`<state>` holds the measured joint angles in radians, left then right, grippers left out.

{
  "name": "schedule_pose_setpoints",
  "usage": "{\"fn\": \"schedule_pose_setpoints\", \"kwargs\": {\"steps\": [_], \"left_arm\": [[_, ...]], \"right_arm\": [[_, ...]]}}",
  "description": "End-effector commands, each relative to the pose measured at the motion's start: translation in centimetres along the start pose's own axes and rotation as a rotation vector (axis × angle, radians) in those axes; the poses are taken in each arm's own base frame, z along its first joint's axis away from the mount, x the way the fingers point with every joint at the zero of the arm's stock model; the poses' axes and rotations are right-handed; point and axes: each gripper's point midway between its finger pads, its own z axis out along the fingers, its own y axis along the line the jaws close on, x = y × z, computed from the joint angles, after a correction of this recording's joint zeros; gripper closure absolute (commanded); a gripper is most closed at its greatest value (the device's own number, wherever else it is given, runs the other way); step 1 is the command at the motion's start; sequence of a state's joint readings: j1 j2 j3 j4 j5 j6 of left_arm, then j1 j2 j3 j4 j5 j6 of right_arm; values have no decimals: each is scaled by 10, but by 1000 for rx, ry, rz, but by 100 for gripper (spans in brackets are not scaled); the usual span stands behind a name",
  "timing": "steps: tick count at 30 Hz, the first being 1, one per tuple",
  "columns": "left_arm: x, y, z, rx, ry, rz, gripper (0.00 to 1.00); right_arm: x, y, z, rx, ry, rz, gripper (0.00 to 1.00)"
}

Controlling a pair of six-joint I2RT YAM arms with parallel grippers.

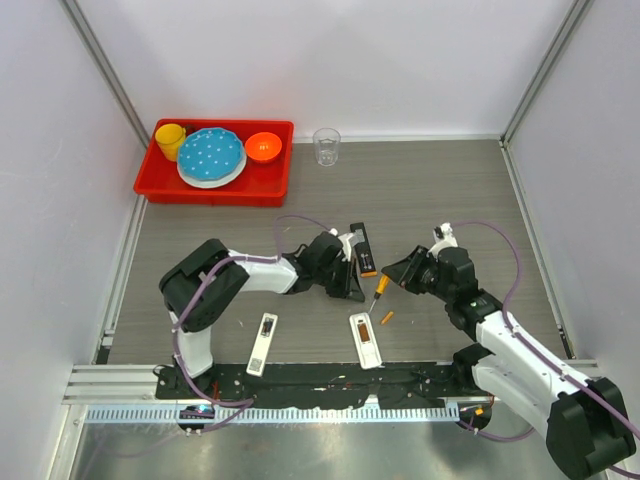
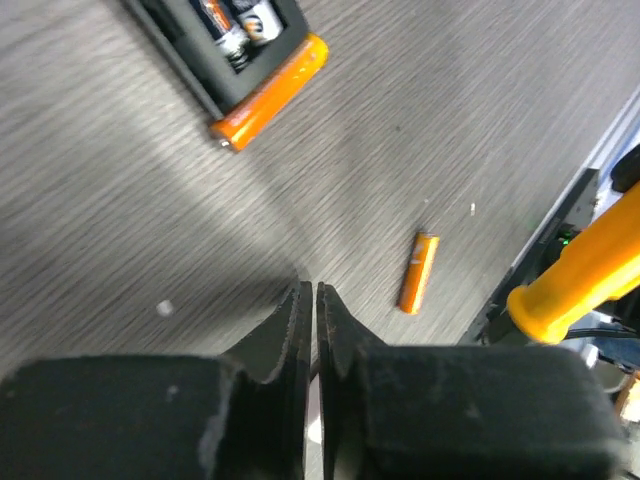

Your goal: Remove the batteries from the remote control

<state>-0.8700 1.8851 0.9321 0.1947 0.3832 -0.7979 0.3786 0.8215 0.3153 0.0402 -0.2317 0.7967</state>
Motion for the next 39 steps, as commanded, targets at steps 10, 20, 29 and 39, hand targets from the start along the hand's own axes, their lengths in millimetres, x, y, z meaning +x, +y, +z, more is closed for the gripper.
{"fn": "schedule_pose_setpoints", "kwargs": {"steps": [10, 20, 29, 39], "left_arm": [[5, 12, -64, -86, -57, 102, 38], [58, -7, -59, 21, 70, 12, 36], [60, -9, -42, -139, 61, 86, 37], [63, 14, -41, -377, 94, 255, 45]], "right_arm": [[-33, 12, -6, 44, -85, -86, 99], [-20, -6, 0, 106, -25, -91, 99], [-23, -8, -5, 120, -46, -98, 99], [-25, -11, -7, 140, -55, -112, 99]]}}
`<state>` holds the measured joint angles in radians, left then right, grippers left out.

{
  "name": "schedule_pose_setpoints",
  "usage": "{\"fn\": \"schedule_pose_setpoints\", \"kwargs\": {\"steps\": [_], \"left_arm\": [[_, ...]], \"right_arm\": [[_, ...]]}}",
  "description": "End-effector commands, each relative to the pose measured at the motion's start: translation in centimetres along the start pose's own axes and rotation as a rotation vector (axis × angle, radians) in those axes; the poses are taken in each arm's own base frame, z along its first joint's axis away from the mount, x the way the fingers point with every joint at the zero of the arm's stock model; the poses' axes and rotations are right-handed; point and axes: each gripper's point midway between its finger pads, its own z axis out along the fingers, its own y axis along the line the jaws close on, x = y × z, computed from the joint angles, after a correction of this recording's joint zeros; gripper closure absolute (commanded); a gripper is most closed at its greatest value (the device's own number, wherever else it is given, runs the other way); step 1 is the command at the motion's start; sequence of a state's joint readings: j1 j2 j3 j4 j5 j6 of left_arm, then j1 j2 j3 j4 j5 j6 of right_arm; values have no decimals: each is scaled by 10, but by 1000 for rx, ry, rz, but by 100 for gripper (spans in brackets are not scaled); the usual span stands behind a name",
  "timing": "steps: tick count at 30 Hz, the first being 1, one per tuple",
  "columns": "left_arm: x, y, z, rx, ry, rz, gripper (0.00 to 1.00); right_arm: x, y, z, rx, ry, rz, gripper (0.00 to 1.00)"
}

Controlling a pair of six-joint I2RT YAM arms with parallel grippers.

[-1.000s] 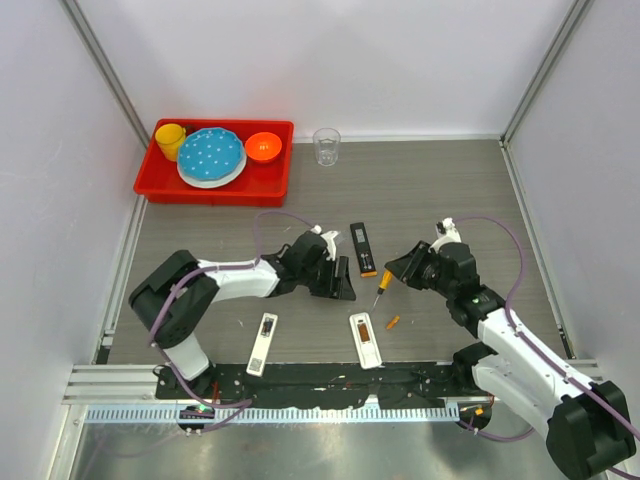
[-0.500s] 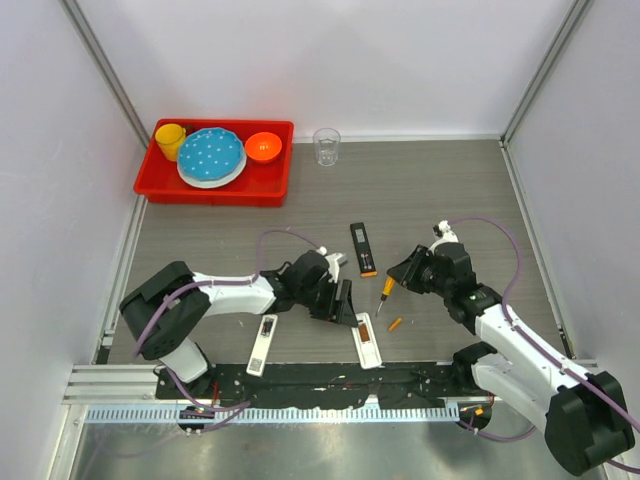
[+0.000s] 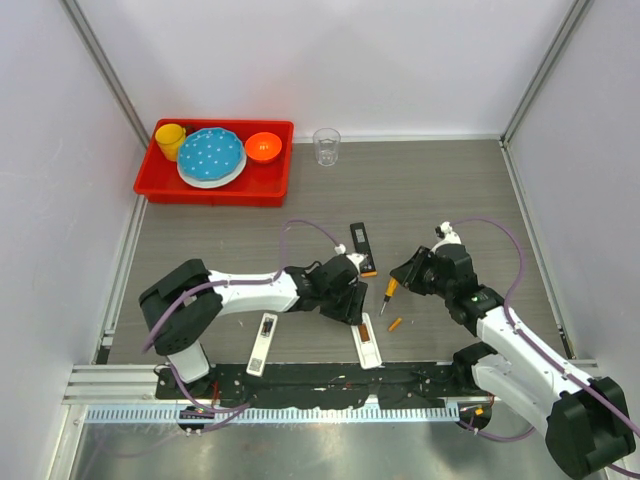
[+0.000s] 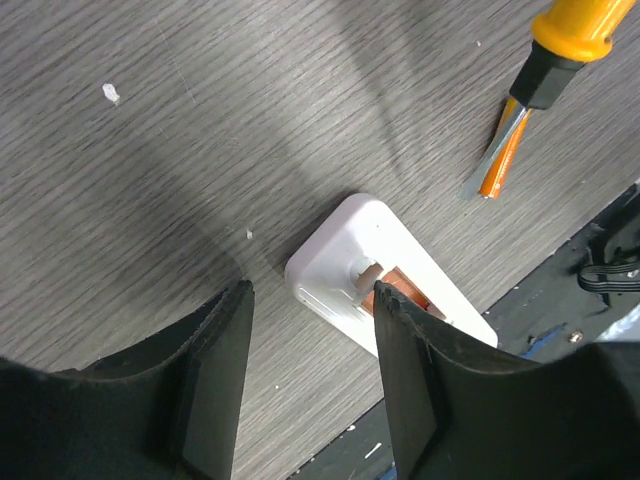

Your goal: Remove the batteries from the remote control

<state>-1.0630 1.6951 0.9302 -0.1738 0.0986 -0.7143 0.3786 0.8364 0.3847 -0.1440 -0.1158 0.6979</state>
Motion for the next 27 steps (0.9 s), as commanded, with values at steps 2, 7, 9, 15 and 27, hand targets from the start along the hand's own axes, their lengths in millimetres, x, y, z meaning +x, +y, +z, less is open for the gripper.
{"fn": "schedule_pose_setpoints", "kwargs": {"steps": [2, 7, 9, 15, 27], "left_arm": [[13, 17, 6, -120, 43, 85, 47], [15, 3, 11, -80, 39, 133, 48], [17, -2, 13, -74, 45, 165, 48], [24, 10, 25, -180, 74, 259, 56], [11, 47, 15, -344, 29, 272, 64]], "right_arm": [[-24, 14, -4, -27, -74, -29, 99], [-24, 12, -5, -23, -76, -29, 99], [-25, 12, -5, -24, -79, -30, 99], [-27, 12, -6, -18, -87, -27, 99], [-32, 11, -12, -8, -103, -37, 99]]}}
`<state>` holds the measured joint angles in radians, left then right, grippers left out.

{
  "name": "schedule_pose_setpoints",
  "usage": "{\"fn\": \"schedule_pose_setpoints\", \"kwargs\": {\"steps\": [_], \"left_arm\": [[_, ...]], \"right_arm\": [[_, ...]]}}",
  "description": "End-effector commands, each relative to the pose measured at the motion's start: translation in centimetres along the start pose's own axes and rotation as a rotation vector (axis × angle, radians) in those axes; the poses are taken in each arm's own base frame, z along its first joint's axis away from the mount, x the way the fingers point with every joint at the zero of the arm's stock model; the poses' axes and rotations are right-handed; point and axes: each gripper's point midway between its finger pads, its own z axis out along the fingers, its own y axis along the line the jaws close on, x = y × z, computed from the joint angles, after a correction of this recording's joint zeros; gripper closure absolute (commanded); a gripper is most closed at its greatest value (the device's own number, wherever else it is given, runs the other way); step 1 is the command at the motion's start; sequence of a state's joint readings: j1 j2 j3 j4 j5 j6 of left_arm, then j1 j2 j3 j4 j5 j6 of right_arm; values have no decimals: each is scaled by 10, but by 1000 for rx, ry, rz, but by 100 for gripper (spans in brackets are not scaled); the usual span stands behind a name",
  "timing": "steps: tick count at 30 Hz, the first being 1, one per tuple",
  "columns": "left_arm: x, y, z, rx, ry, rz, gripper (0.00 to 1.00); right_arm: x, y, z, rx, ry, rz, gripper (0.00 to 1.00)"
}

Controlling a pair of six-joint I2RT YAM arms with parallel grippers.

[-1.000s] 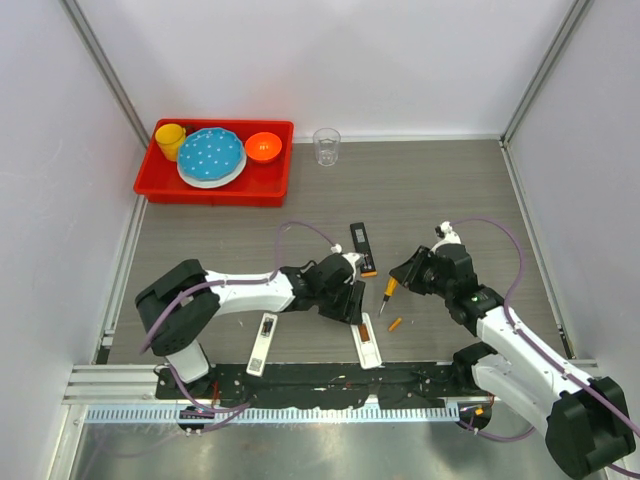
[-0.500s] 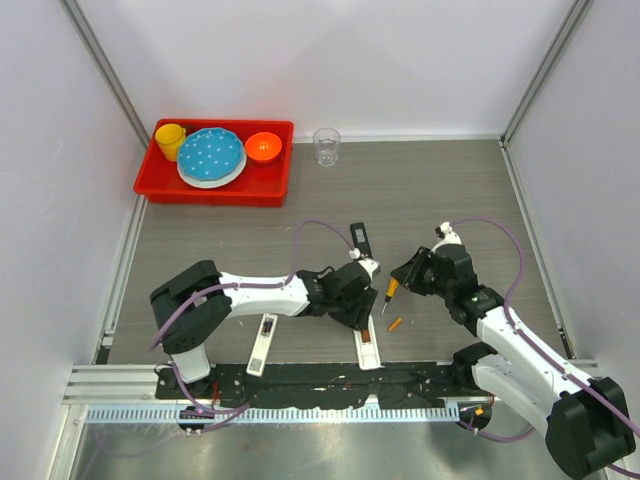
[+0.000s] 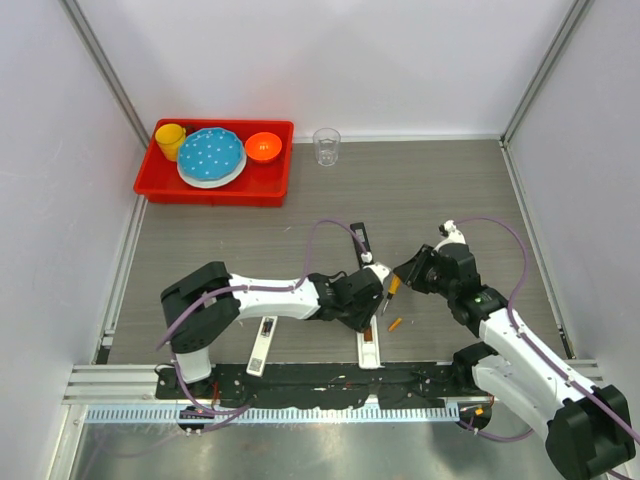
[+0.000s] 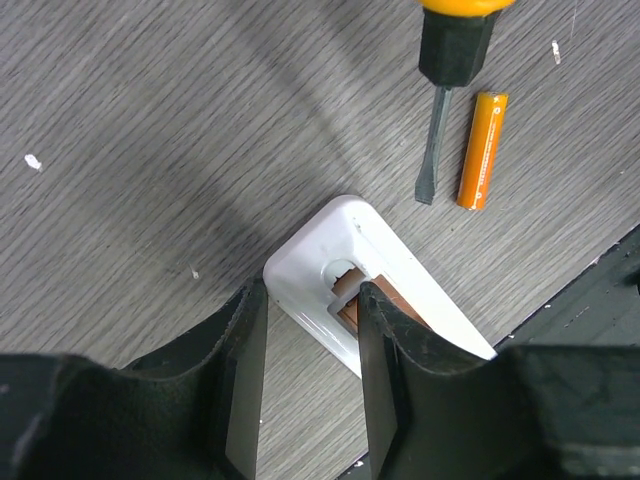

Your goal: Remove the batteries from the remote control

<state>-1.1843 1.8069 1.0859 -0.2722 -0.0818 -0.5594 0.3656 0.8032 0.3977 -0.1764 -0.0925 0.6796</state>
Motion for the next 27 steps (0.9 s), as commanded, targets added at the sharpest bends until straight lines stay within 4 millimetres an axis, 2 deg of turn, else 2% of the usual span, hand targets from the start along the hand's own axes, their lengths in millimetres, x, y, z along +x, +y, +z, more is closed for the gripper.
{"fn": "schedule_pose_setpoints", "kwargs": {"steps": [1, 2, 6, 7, 9, 10, 12, 13, 15, 16, 19, 22, 26, 27], "left_arm": [[28, 65, 5, -221, 68, 0, 64], [27, 70, 4, -227, 63, -17, 68], [22, 99, -3, -252, 44, -98, 69], [20, 116, -7, -278, 39, -131, 69], [19, 135, -11, -311, 34, -161, 68], [19, 155, -16, -347, 40, -203, 68], [14, 178, -25, -394, 27, -239, 68], [14, 201, -31, -438, 31, -292, 68], [10, 223, -42, -483, 20, -340, 67], [9, 242, -49, -512, 17, -388, 67], [6, 275, -62, -582, 7, -467, 63], [5, 292, -66, -611, 14, -513, 56], [-11, 285, -71, -572, -21, -495, 29], [-18, 283, -74, -563, -44, -486, 26]], "right_arm": [[-24, 13, -6, -23, -71, -22, 99], [-25, 14, -6, -25, -74, -22, 99], [-28, 16, -7, -29, -80, -26, 99], [-28, 16, -7, -27, -82, -29, 99], [-30, 16, -8, -26, -85, -31, 99], [-30, 16, -8, -25, -86, -32, 99], [-32, 17, -9, -26, -92, -34, 99], [-32, 16, -9, -21, -91, -33, 99], [-32, 17, -9, -23, -93, -36, 99], [-33, 16, -9, -22, -94, -37, 99], [-32, 15, -9, -18, -93, -41, 99], [-33, 15, -10, -16, -97, -42, 99], [-37, 14, -11, -6, -107, -50, 99], [-37, 15, -11, -3, -107, -53, 99]]}}
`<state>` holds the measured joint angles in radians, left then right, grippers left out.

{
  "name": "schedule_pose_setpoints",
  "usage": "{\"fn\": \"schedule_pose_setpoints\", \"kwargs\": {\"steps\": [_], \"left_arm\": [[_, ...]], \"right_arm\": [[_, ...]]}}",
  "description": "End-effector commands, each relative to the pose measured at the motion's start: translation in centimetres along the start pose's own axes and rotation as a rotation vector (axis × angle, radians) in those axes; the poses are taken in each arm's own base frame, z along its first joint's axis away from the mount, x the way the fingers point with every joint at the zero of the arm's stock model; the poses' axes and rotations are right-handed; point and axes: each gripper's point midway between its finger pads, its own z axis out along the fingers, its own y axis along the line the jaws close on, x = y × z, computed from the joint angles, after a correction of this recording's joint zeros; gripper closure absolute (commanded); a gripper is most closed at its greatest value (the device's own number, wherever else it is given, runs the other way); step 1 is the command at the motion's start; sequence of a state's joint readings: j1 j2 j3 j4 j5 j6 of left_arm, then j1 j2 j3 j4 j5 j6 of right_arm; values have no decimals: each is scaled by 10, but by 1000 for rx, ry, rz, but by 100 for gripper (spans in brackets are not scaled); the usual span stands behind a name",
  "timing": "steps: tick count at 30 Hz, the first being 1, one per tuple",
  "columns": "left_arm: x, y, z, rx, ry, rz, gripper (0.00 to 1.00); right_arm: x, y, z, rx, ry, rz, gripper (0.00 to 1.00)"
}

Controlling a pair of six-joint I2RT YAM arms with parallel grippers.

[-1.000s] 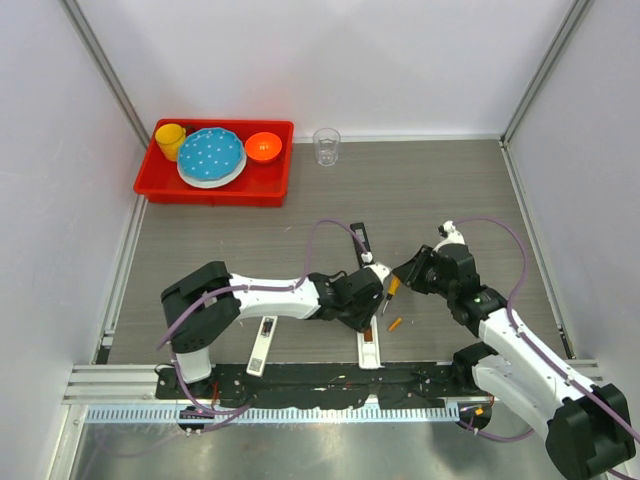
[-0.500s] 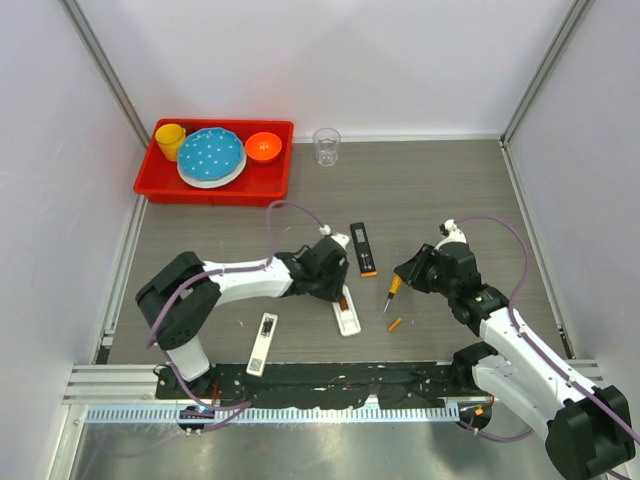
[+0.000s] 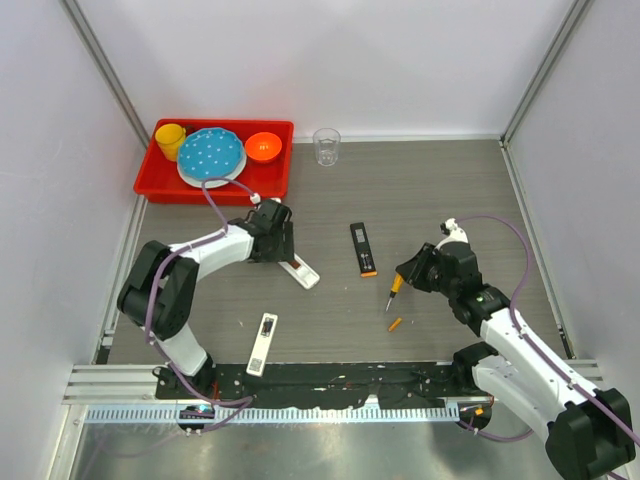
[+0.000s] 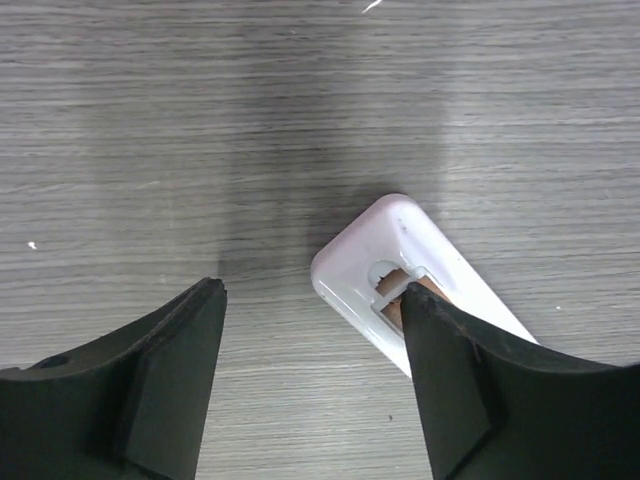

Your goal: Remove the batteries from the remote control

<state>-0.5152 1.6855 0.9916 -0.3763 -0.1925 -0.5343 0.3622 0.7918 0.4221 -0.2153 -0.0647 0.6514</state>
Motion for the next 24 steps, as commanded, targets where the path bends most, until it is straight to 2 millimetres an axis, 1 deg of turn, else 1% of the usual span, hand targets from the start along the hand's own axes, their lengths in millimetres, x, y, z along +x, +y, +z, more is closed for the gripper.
{"fn": "schedule_pose_setpoints", "kwargs": {"steps": [1, 2, 3, 5, 6, 8, 9, 10, 11, 12, 13, 14, 15, 17, 18, 19, 20, 21, 22, 23, 24], "left_arm": [[-8, 14, -19, -78, -26, 65, 23], [-13, 10, -24, -65, -45, 75, 20], [-23, 3, -31, -49, -71, 76, 19], [-31, -8, -43, -15, -91, 85, 18], [-41, -17, -49, 9, -108, 83, 18], [-44, -35, -53, 52, -110, 104, 17], [-56, -46, -60, 77, -137, 105, 17], [-57, -59, -62, 103, -136, 119, 17], [-55, -68, -54, 116, -109, 131, 16], [-66, -81, -59, 140, -123, 134, 16], [-65, -93, -56, 153, -111, 152, 16], [-67, -100, -54, 157, -106, 163, 16], [-71, -111, -44, 148, -84, 179, 16], [-70, -130, -38, 147, -55, 212, 15], [-69, -143, -26, 132, -23, 236, 15], [-69, -148, -22, 127, -10, 245, 14], [-67, -154, -15, 119, 6, 257, 13], [-65, -163, -6, 108, 26, 273, 12], [-63, -167, 0, 99, 38, 278, 11], [-63, -171, 4, 98, 47, 276, 10], [-67, -180, 2, 111, 45, 277, 10]], "right_arm": [[-32, 16, -7, -27, -91, -27, 99], [-32, 16, -8, -25, -94, -32, 99], [-34, 17, -8, -24, -96, -35, 99], [-34, 16, -7, -18, -93, -37, 99], [-35, 16, -7, -17, -96, -41, 99], [-35, 15, -6, -13, -94, -45, 99], [-36, 15, -6, -10, -95, -47, 99], [-36, 14, -6, -8, -93, -50, 99], [-37, 13, -7, -3, -95, -49, 99], [-38, 12, -7, 1, -100, -49, 99], [-38, 11, -7, 7, -99, -52, 99], [-38, 9, -7, 13, -98, -54, 99], [-40, 9, -9, 14, -107, -57, 99], [-40, 5, -11, 29, -109, -64, 99], [-42, 6, -13, 28, -113, -66, 99], [-41, 2, -15, 39, -106, -69, 99], [-45, -3, -16, 69, -129, -74, 99], [-46, -4, -17, 77, -130, -78, 99], [-46, -7, -19, 88, -132, -78, 99], [-47, -8, -21, 92, -136, -82, 99], [-47, -8, -21, 92, -136, -84, 99]]}}
